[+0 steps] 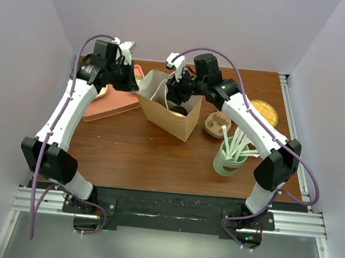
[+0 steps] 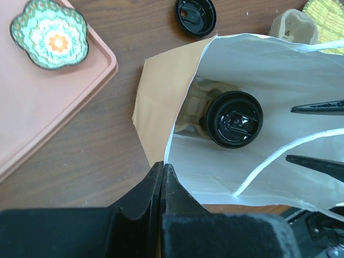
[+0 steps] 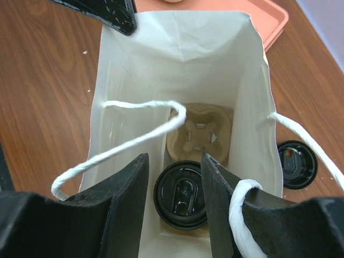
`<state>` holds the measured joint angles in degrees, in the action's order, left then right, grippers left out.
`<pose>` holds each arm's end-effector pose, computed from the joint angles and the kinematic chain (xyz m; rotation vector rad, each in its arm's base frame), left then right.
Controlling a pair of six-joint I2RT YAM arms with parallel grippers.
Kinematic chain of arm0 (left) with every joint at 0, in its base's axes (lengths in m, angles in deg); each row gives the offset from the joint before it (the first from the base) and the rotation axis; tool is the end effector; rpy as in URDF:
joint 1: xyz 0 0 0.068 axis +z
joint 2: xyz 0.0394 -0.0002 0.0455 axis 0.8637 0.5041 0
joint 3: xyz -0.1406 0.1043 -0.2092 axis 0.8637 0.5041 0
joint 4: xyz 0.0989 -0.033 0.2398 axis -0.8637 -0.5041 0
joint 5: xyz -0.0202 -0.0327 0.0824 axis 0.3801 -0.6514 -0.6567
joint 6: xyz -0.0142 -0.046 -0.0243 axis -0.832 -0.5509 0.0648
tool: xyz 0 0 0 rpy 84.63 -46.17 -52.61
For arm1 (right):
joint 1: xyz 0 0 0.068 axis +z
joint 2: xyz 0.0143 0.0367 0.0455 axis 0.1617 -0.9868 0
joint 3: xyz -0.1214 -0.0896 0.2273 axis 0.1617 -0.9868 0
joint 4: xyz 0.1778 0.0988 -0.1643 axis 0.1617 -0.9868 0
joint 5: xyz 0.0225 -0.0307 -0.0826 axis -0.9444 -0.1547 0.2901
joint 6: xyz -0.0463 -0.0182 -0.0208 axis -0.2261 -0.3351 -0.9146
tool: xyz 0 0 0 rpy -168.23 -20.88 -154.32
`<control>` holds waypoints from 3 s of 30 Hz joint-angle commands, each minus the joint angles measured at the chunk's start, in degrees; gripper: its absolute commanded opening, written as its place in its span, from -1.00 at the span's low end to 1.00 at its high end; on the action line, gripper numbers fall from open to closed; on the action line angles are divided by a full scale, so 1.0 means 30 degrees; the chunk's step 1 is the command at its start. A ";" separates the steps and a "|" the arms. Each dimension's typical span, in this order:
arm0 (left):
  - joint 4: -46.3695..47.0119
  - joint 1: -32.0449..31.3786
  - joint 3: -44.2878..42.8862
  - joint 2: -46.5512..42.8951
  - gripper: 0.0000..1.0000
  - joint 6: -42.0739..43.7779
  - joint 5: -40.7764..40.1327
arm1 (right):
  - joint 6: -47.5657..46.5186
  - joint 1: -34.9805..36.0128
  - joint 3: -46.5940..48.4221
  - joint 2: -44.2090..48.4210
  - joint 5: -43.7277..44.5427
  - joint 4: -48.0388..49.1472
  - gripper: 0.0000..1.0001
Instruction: Pack the takeout coffee
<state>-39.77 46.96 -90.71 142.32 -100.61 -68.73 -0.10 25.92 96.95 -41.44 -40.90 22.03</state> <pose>0.3254 -0.0841 0.3920 0.1397 2.3357 -0.5577 0.3239 0.2462 0.3853 -1.1324 1.7644 0.6347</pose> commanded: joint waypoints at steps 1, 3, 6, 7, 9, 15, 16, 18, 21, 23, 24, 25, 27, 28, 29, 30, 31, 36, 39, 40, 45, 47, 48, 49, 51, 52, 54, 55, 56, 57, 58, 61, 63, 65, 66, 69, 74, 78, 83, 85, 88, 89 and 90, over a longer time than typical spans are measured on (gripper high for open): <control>-0.1289 -0.0019 -0.0614 -0.1397 -1.00 -0.1439 0.0471 | 0.0180 -0.0080 -0.0181 0.1333 -0.1793 -0.0811 -0.05; -0.1437 -0.0019 -0.0293 -0.1805 -1.00 -0.2023 0.0531 | 0.0180 -0.0080 -0.0504 0.1538 -0.2058 -0.0987 -0.05; -0.1496 -0.0019 0.0293 -0.2246 -1.00 -0.2377 0.0560 | 0.0268 -0.0051 -0.0535 0.1686 -0.2498 -0.1367 -0.05; -0.1554 -0.0019 0.0440 -0.2363 -1.00 -0.2465 0.0531 | 0.0268 -0.0080 -0.0476 0.1628 -0.2644 -0.1484 -0.05; -0.1613 -0.0019 0.0849 -0.2568 -1.00 -0.2495 0.0560 | 0.0239 -0.0052 -0.0242 0.1540 -0.3113 -0.1953 -0.06; -0.1672 0.0010 0.1350 -0.2746 -1.00 -0.2672 0.0618 | -0.0170 -0.0051 -0.0183 0.1393 -0.4429 -0.2597 -0.07; -0.1759 0.0010 0.1350 -0.2803 -1.00 -0.2642 0.0618 | -0.0200 -0.0080 -0.0154 0.1335 -0.4636 -0.2715 -0.07; -0.1818 0.0010 0.1496 -0.2833 -1.00 -0.2466 0.0589 | -0.0376 -0.0051 -0.0065 0.1334 -0.5424 -0.3096 -0.08; -0.1936 0.0069 0.1555 -0.2863 -1.00 -0.2378 0.0618 | -0.0406 -0.0051 -0.0095 0.1393 -0.6478 -0.3360 -0.09; -0.1936 0.0098 0.1584 -0.2863 -1.00 -0.2261 0.0647 | -0.0406 -0.0051 0.0226 0.1219 -0.7125 -0.3886 -0.10; -0.1994 0.0127 0.1613 -0.2834 -1.00 -0.2232 0.0648 | -0.0406 -0.0051 0.0373 0.1101 -0.7418 -0.4120 -0.10; -0.2052 0.0157 0.1613 -0.2804 -1.00 -0.2144 0.0619 | -0.0406 -0.0051 0.0780 0.0984 -0.7885 -0.4644 -0.10; -0.2082 0.0157 0.1643 -0.2862 -1.00 -0.1997 0.0560 | -0.0406 -0.0051 0.1192 0.0633 -0.8210 -0.5262 -0.10; -0.2111 0.0186 0.1643 -0.2892 -1.00 -0.1968 0.0560 | -0.0493 -0.0051 0.1513 0.0544 -0.8270 -0.5729 -0.10; -0.2112 0.0186 0.1643 -0.2921 -1.00 -0.1910 0.0560 | -0.0522 -0.0080 0.1633 0.0514 -0.8271 -0.5879 -0.10; -0.2112 0.0186 0.1643 -0.2921 -1.00 -0.1851 0.0560 | -0.0581 -0.0052 0.1692 0.0572 -0.8242 -0.5938 -0.10; -0.2112 0.0186 0.1643 -0.2921 -1.00 -0.1880 0.0502 | -0.0581 -0.0080 0.1663 0.0660 -0.8212 -0.5852 -0.10; -0.2083 0.0186 0.1789 -0.2892 -1.00 -0.1938 0.0472 | -0.0523 -0.0052 0.2306 0.0398 -0.8445 -0.6493 -0.10; -0.2141 0.0186 0.1730 -0.2892 -1.00 -0.2026 0.0326 | -0.0494 -0.0051 0.2426 0.0192 -0.8885 -0.6993 -0.10; -0.2170 0.0186 0.1730 -0.2892 -1.00 -0.2055 0.0267 | -0.0348 -0.0051 0.2338 0.0221 -0.9031 -0.7051 -0.10; -0.2229 0.0186 0.1584 -0.2833 -1.00 -0.2348 0.0179 | 0.0325 -0.0081 0.2045 0.0104 -1.0900 -0.7315 -0.08; -0.2316 0.0186 0.1525 -0.2775 -1.00 -0.2378 0.0033 | 0.0882 -0.0080 0.1985 0.0046 -1.1403 -0.7403 -0.07; -0.2346 0.0186 0.1496 -0.2746 -1.00 -0.2407 0.0004 | 0.0883 -0.0052 0.1927 0.0074 -1.1928 -0.7578 -0.06; -0.2375 0.0186 0.1467 -0.2716 -1.00 -0.2494 -0.0055 | 0.0941 -0.0051 0.1782 0.0133 -1.2078 -0.7608 -0.05; -0.2346 0.0186 0.1438 -0.2600 -1.00 -0.2582 -0.0055 | 0.1321 -0.0080 0.1344 0.0455 -1.2196 -0.7230 0.00; -0.2346 0.0186 0.1379 -0.2570 -1.00 -0.2641 -0.0026 | 0.1323 -0.0052 0.1312 0.0514 -1.2400 -0.7315 0.03; -0.2346 0.0186 0.1175 -0.2424 -1.00 -0.2700 0.0032 | 0.1119 -0.0080 0.1544 0.0456 -1.2576 -0.7723 0.12; -0.2404 0.0186 0.1116 -0.2336 -1.00 -0.2758 0.0032 | 0.1234 -0.0052 0.1575 0.0427 -1.3099 -0.7697 0.21; -0.2492 0.0186 0.1028 -0.2306 -1.00 -0.2759 -0.0026 | 0.1380 -0.0051 0.1604 0.0455 -1.3279 -0.7581 0.25; -0.2550 0.0186 0.0882 -0.2248 -1.00 -0.2730 -0.0026 | 0.1730 -0.0051 0.1634 0.0427 -1.3629 -0.7347 0.28; -0.2551 0.0186 0.0881 -0.2247 -1.00 -0.2759 -0.0084 | 0.1849 -0.0080 0.1663 0.0426 -1.4067 -0.7287 0.32; -0.2609 0.0186 0.0939 -0.2277 -1.00 -0.2817 -0.0172 | 0.2377 -0.0052 0.1868 0.0280 -1.4714 -0.6994 0.34; -0.2639 0.0186 0.0881 -0.2247 -1.00 -0.2847 -0.0202 | 0.3278 -0.0080 0.1578 0.0338 -1.5767 -0.6267 0.39; -0.2581 0.0186 0.0823 -0.2189 -1.00 -0.2934 -0.0173 | 0.4453 -0.0080 0.1196 0.0251 -1.6151 -0.5618 0.43; -0.2609 0.0186 0.0764 -0.2160 -1.00 -0.2935 -0.0144 | 0.4603 -0.0052 0.1339 0.0192 -1.5978 -0.5994 0.43; -0.2727 0.0186 0.0559 -0.1984 -1.00 -0.2935 -0.0231 | 0.4634 -0.0052 0.1254 0.0308 -1.4609 -0.6929 0.40; -0.2785 0.0186 0.0383 -0.1837 -1.00 -0.2876 -0.0231 | 0.4574 -0.0052 0.0668 0.1157 -1.2551 -0.8017 0.39; -0.2844 0.0186 0.0266 -0.1778 -1.00 -0.2818 -0.0261 | 0.4810 -0.0081 0.0345 0.1627 -1.1819 -0.8574 0.40; -0.2902 0.0186 0.0207 -0.1720 -1.00 -0.2730 -0.0319 | 0.4663 -0.0081 0.0841 0.1803 -1.0645 -0.8926 0.40; -0.2931 0.0186 0.0177 -0.1691 -1.00 -0.2759 -0.0377 | 0.4721 -0.0139 0.1105 0.1716 -1.0440 -0.8956 0.38; -0.2990 0.0186 0.0148 -0.1720 -1.00 -0.2759 -0.0494 | 0.4721 -0.0227 0.1691 0.1715 -0.9883 -0.8986 0.33; -0.3048 0.0186 0.0090 -0.1691 -1.00 -0.2730 -0.0495 | 0.4750 -0.0256 0.1895 0.1744 -0.9795 -0.8957 0.32; -0.3020 0.0186 0.0090 -0.1720 -0.97 -0.2730 -0.0524 | 0.4780 -0.0343 0.2042 0.1774 -0.9678 -0.8927 0.31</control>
<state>-47.98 47.22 -88.00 136.96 -108.48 -69.26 13.43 25.74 99.23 -38.65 -72.70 -4.06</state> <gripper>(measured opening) 0.012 0.667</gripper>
